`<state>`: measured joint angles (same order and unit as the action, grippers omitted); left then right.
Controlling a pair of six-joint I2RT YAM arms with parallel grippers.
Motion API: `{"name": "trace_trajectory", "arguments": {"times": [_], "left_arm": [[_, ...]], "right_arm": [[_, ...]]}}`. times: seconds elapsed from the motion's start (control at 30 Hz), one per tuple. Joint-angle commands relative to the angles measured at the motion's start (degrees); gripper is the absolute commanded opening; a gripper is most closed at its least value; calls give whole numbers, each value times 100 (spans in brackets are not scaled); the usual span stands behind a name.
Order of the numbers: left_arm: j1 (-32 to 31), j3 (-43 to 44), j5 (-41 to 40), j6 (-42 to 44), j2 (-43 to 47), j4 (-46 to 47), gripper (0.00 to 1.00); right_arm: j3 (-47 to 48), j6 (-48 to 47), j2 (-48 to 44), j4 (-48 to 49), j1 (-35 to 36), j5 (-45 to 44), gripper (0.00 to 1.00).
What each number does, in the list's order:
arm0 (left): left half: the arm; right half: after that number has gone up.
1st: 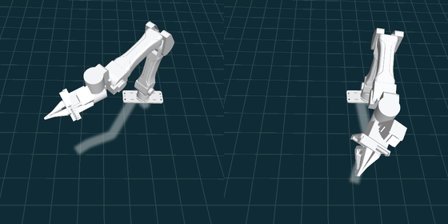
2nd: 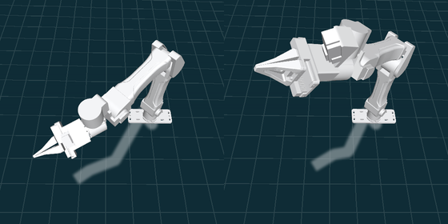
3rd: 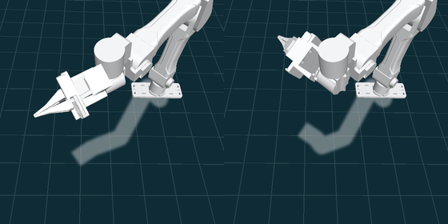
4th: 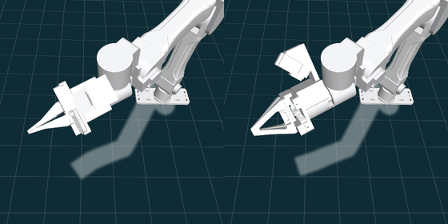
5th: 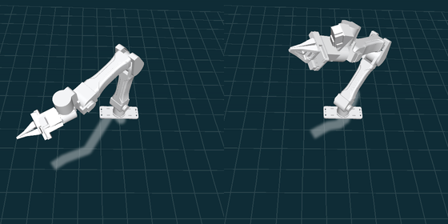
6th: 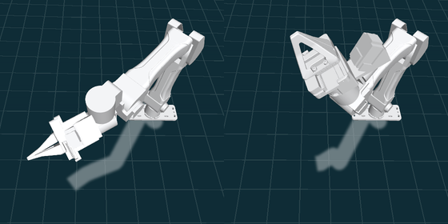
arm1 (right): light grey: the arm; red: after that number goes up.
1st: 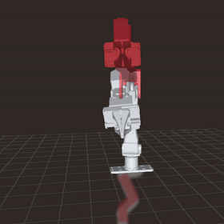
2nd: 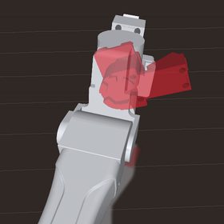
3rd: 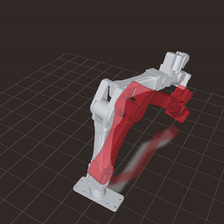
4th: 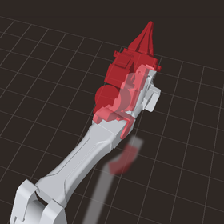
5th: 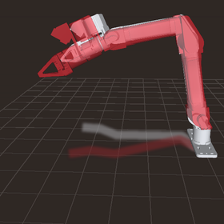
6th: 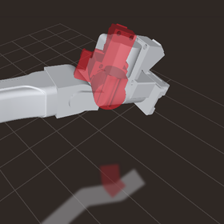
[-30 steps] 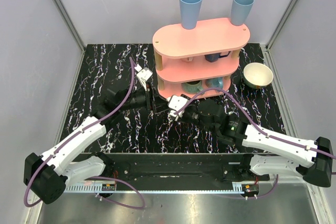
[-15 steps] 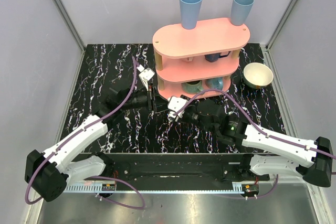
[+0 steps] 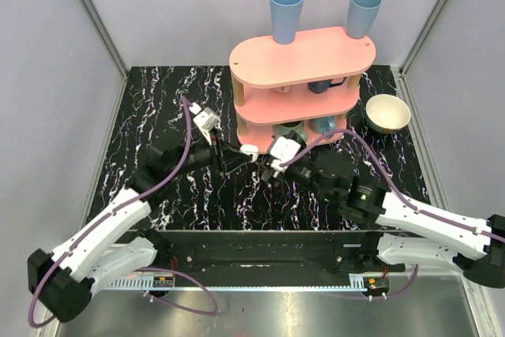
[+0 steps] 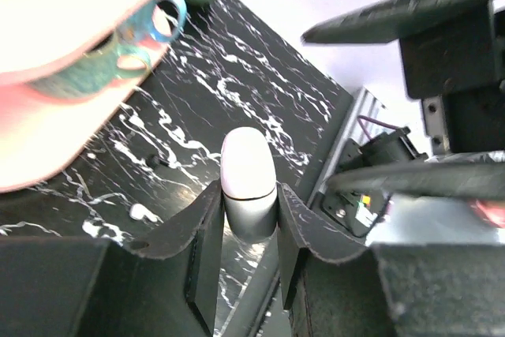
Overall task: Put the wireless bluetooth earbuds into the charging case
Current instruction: Pass from the right arm to the left, then open the charging case.
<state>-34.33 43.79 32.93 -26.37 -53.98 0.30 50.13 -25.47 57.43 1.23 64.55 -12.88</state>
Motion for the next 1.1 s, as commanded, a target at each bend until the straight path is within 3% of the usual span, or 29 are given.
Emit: {"name": "trace_trajectory", "arguments": {"times": [0.0,0.17,0.3,0.47,0.5,0.57,0.63,0.8,1.07], "left_arm": [[14,-309,-936,676,791,743,0],[14,-659,-1087,1150,1222,1401,0],[14,-1293,-1165,1178,1644,2693,0],[14,-1224,-982,1415,1741,2800,0],[14,-1293,-668,1407,1767,2940,0],[5,-1669,-446,1642,1873,3782,0],[5,-1987,-532,1626,2030,4501,0],[-4,-2023,45,1636,2058,4925,0],[5,-2269,205,1433,1794,5815,0]], "right_arm": [[23,734,-618,492,66,-57,82],[523,2236,-716,-95,66,-802,86],[1575,3187,-198,-1438,31,-1094,89],[2229,4547,260,-2048,-521,-59,92],[2299,4760,304,-2109,-984,727,92],[2308,5147,330,-2101,-1330,1269,92],[2326,5140,330,-2110,-1410,1560,92],[2528,5035,541,-2189,-1411,2272,92],[2686,4842,717,-2102,-1411,3062,93]]}}
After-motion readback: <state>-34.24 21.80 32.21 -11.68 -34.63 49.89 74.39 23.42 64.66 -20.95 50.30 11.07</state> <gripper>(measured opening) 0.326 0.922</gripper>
